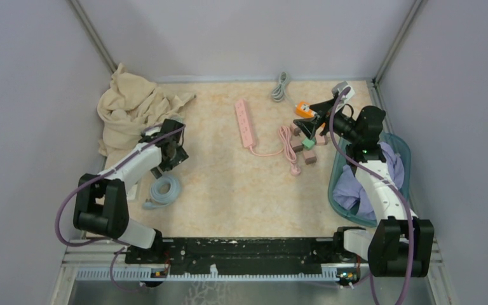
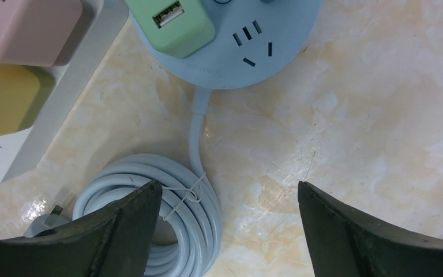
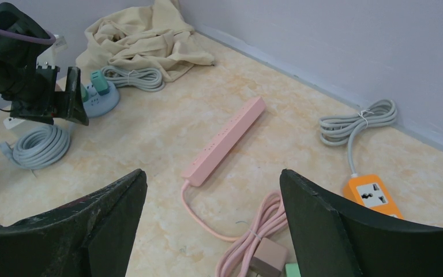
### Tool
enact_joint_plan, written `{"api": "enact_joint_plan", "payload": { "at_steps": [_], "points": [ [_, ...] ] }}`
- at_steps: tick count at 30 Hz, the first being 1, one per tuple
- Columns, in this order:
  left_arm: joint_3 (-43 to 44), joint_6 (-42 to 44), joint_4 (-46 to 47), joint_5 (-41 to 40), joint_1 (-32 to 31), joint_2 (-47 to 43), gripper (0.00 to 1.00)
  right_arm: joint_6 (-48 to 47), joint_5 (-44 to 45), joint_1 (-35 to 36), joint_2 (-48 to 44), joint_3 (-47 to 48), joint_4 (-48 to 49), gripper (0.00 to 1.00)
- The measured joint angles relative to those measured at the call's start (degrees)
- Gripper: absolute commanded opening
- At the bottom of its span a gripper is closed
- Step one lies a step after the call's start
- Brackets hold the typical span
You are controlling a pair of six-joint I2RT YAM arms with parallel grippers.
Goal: Pull the plug off the socket
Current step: Move the socket to the center of the board.
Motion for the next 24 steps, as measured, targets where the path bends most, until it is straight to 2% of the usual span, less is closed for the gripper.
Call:
{"api": "enact_joint_plan", "payload": {
  "at_steps": [3,9,12,14,17,24],
  "points": [
    [0.0,-0.2,0.0,0.0,0.0,0.0,0.75,0.0,0.0,0.0,0.0,0.0,0.0,0.85],
    [0.7,-0.8,-1.7,-0.2,-0.6,0.5,0.78,0.0,0.0,0.0,0.0,0.0,0.0,0.85],
    [2.0,-1.0,-6.7,-0.6,-2.6,-0.4,0.78,0.0,0.0,0.0,0.0,0.0,0.0,0.85],
    [2.0,-1.1,-9.1,-0.4,-3.5,-1.9,0.76,0.0,0.0,0.0,0.0,0.0,0.0,0.85],
    [1.9,-1.2,-10.0,-0.1,-3.9,-4.3,0.65,0.0,0.0,0.0,0.0,0.0,0.0,0.85],
    [0.5,-1.7,-10.5,-0.1,-3.9,-4.0,0.64,0.0,0.0,0.0,0.0,0.0,0.0,0.85]
  ]
}}
